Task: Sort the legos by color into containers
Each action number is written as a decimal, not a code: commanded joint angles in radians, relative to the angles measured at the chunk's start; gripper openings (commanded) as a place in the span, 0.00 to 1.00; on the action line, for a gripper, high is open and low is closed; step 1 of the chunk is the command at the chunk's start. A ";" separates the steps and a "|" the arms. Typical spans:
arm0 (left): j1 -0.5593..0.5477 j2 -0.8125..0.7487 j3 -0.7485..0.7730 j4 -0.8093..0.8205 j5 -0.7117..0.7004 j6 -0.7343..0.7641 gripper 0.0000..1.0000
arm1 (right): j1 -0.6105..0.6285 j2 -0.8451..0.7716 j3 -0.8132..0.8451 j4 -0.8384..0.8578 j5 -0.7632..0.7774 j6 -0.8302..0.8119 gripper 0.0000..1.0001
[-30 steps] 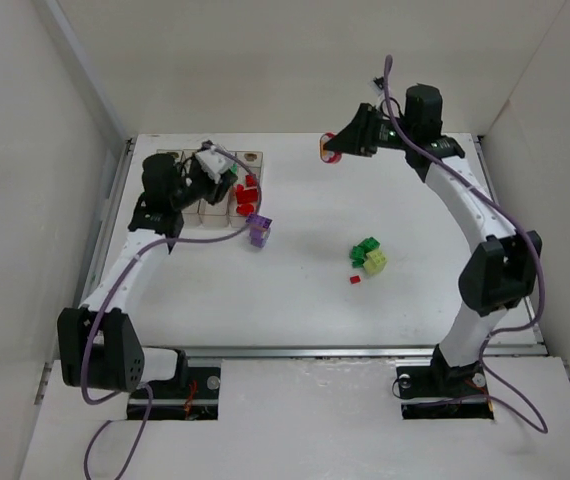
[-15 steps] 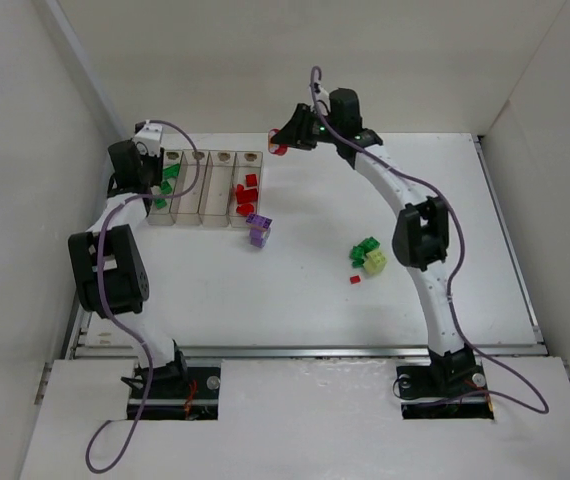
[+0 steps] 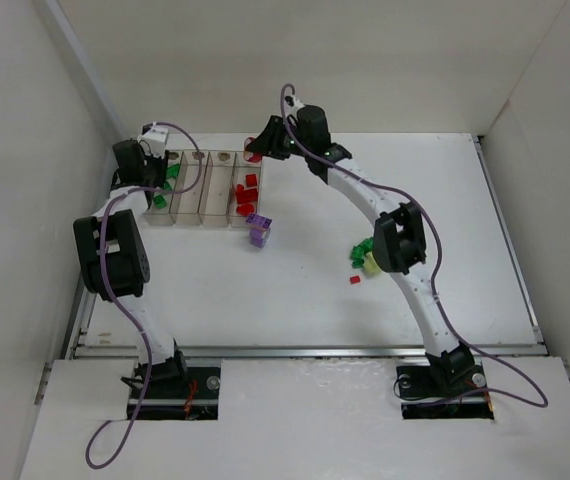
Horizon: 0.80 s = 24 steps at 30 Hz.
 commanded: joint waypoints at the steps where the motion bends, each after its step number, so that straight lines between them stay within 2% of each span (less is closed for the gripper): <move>1: 0.002 -0.018 0.026 -0.006 0.057 0.007 0.34 | 0.000 0.033 0.008 0.081 0.030 0.010 0.00; 3: 0.002 -0.018 0.015 -0.006 0.048 0.007 0.46 | 0.000 0.042 0.008 0.081 0.021 0.010 0.00; 4: 0.002 -0.018 0.015 -0.019 0.048 0.007 0.58 | 0.000 0.042 0.008 0.081 0.021 0.010 0.00; 5: 0.002 -0.018 0.015 -0.038 0.074 0.025 0.80 | 0.000 0.042 -0.001 0.081 0.012 0.010 0.00; 7: 0.002 -0.018 0.038 -0.085 0.124 0.036 0.95 | 0.000 0.031 -0.001 0.081 0.012 0.010 0.00; 8: 0.002 -0.018 0.038 -0.085 0.124 0.022 0.99 | 0.000 0.031 -0.001 0.081 0.012 0.010 0.00; 14: 0.002 -0.036 0.119 -0.128 0.048 -0.050 0.99 | 0.020 0.031 -0.010 0.081 0.021 0.010 0.00; 15: 0.002 -0.036 0.133 -0.142 0.048 -0.071 0.99 | 0.020 0.031 -0.010 0.081 0.021 0.010 0.04; 17: 0.002 -0.047 0.165 -0.156 0.037 -0.081 0.99 | 0.032 0.040 -0.021 0.081 0.033 0.010 0.23; 18: 0.002 -0.047 0.174 -0.168 0.037 -0.097 0.99 | 0.032 0.040 -0.021 0.081 0.042 0.010 0.47; 20: 0.002 -0.056 0.185 -0.177 0.052 -0.113 0.99 | 0.032 0.040 -0.030 0.081 0.042 0.010 0.72; 21: 0.002 -0.056 0.185 -0.188 0.064 -0.130 0.99 | 0.032 0.040 -0.039 0.081 0.042 0.010 0.90; 22: 0.002 -0.065 0.185 -0.188 0.065 -0.130 0.99 | 0.032 0.040 -0.048 0.081 0.042 0.010 1.00; 24: 0.002 -0.066 0.185 -0.197 0.103 -0.154 0.99 | 0.032 0.027 -0.049 0.081 0.055 0.000 1.00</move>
